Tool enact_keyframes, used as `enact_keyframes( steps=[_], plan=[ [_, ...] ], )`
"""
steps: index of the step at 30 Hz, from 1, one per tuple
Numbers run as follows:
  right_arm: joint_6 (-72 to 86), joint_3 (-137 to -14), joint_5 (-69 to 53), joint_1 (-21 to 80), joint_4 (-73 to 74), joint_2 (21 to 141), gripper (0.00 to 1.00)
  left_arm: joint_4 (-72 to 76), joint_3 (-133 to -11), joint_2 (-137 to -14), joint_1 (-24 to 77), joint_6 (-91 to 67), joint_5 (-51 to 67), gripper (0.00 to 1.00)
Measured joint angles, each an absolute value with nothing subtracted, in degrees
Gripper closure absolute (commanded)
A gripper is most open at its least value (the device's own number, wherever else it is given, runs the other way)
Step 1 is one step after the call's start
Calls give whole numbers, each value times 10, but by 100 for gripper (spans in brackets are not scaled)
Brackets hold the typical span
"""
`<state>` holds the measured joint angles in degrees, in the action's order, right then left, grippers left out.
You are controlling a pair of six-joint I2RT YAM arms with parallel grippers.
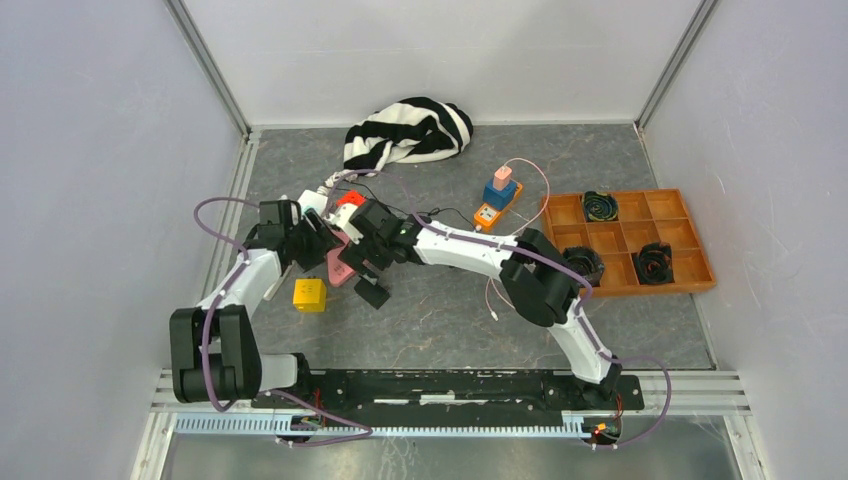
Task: Insert the plug
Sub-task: Insert the plug into the socket.
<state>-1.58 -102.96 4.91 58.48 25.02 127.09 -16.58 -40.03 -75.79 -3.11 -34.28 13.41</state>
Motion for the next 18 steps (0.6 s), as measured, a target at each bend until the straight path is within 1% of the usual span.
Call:
enact_keyframes(
  steps=[2, 4, 5, 7, 9, 14, 18],
  plan=[
    [-17, -998, 48, 588, 251, 1252, 6, -175, -405, -743, -31, -341, 134, 26],
    [-17, -973, 46, 590, 247, 1231, 5, -183, -411, -731, -31, -335, 134, 22],
    [-17, -954, 45, 591, 242, 1214, 5, -188, -416, -727, -31, -332, 134, 18],
    [-16, -928, 43, 591, 236, 1185, 5, -202, -428, -717, -31, -324, 133, 6],
    [-15, -911, 43, 591, 226, 1158, 5, -215, -439, -704, -30, -314, 129, 1],
    [-10, -830, 43, 591, 175, 1084, 10, -223, -442, -661, -30, -300, 139, 0],
    [-9, -769, 61, 583, 161, 1048, 17, -202, -403, -606, -30, -301, 177, 0]
  ],
)
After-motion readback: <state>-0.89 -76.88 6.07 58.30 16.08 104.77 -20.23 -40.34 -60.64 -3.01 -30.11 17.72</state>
